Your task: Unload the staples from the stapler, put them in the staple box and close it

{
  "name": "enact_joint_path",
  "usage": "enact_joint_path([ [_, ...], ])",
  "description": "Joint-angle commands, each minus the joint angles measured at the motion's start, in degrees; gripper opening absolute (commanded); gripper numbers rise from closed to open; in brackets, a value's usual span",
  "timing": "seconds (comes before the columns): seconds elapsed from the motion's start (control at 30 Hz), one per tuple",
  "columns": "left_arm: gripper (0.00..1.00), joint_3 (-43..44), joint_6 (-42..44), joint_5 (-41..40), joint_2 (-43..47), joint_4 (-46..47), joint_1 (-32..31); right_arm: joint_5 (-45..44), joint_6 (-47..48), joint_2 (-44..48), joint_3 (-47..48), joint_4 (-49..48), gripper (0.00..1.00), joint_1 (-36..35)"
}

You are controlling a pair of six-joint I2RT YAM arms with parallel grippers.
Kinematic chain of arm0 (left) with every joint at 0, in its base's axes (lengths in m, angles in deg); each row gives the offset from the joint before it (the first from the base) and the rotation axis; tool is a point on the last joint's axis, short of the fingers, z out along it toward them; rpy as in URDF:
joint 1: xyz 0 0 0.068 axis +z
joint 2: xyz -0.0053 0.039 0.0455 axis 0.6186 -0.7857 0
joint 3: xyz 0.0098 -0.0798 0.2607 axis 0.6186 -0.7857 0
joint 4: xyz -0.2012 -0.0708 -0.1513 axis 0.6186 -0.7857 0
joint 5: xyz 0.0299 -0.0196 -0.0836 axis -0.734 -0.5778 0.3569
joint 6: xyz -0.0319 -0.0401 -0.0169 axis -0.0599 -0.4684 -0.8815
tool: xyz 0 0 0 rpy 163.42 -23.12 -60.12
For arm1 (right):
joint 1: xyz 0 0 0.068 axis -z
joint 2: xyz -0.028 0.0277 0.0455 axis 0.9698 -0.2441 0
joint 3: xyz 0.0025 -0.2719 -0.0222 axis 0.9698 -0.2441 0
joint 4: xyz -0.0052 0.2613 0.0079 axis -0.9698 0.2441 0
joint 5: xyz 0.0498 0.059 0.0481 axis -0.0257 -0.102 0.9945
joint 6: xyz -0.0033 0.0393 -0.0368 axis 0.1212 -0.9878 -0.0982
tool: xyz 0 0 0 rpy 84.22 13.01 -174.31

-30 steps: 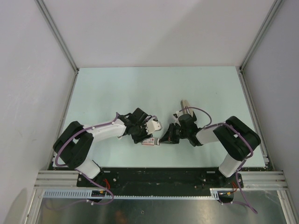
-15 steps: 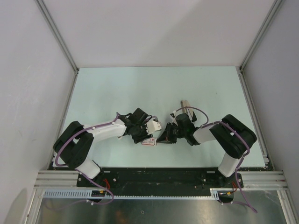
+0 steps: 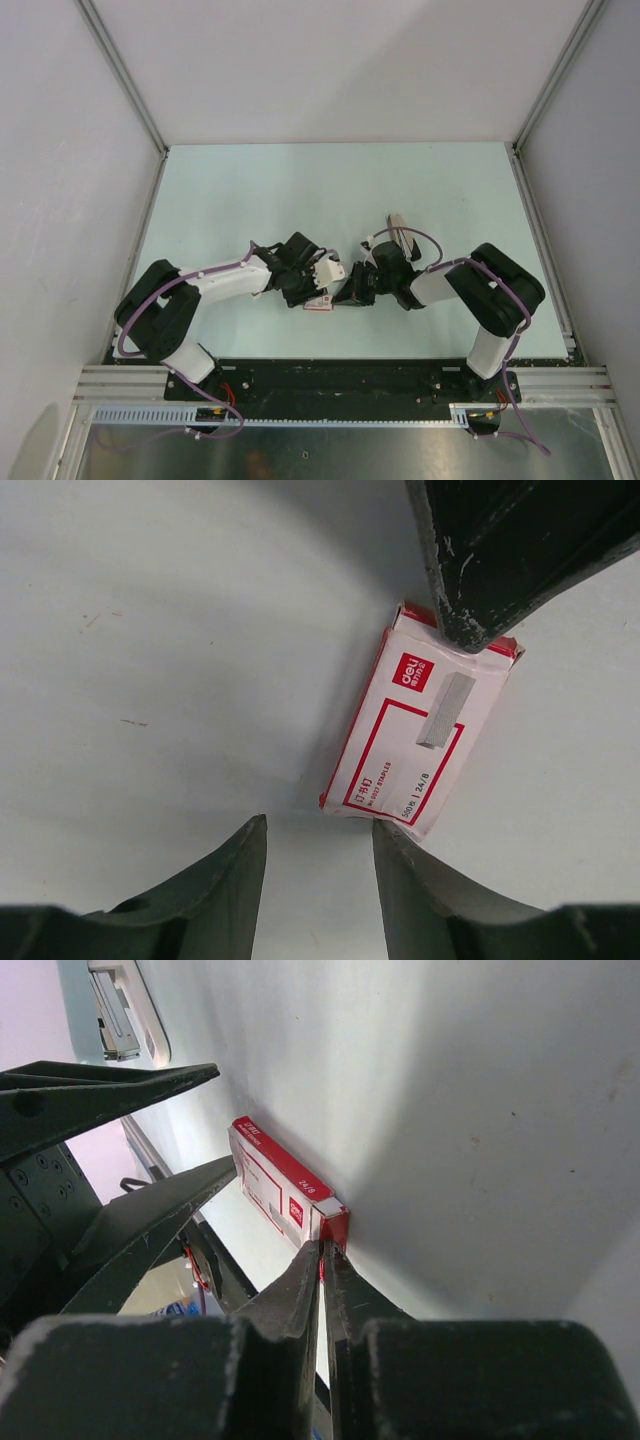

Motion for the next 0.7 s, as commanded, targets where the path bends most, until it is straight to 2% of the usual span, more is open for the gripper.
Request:
enact_joint_path([
  [0.0, 0.51, 1.8, 1.1, 0.8, -0.2, 1.1, -1.0, 0.8, -0.3, -0.9, 1.8, -2.1, 0.10, -0.7],
  [0.13, 0.51, 2.7, 1.1, 1.1, -0.4, 1.0, -1.1, 1.2, 0.3, -0.2, 1.8, -0.7, 0.13, -0.4],
  [0.37, 0.47, 4.1, -0.1, 3.0, -1.0, 0.3, -1.1, -0.4, 7.6, 7.2, 1.4, 11.8, 0.20, 3.6],
  [0.47, 0.45, 5.6, -1.7, 6.0, -1.0, -0.8, -1.2, -0.3, 10.7, 11.0, 1.4, 17.3, 0.28, 5.6],
  [0.67, 0.48, 11.2, -4.0, 13.4, -1.2, -4.8, -1.4, -1.4, 16.1, 19.6, 1.7, 26.2, 0.50, 11.4],
])
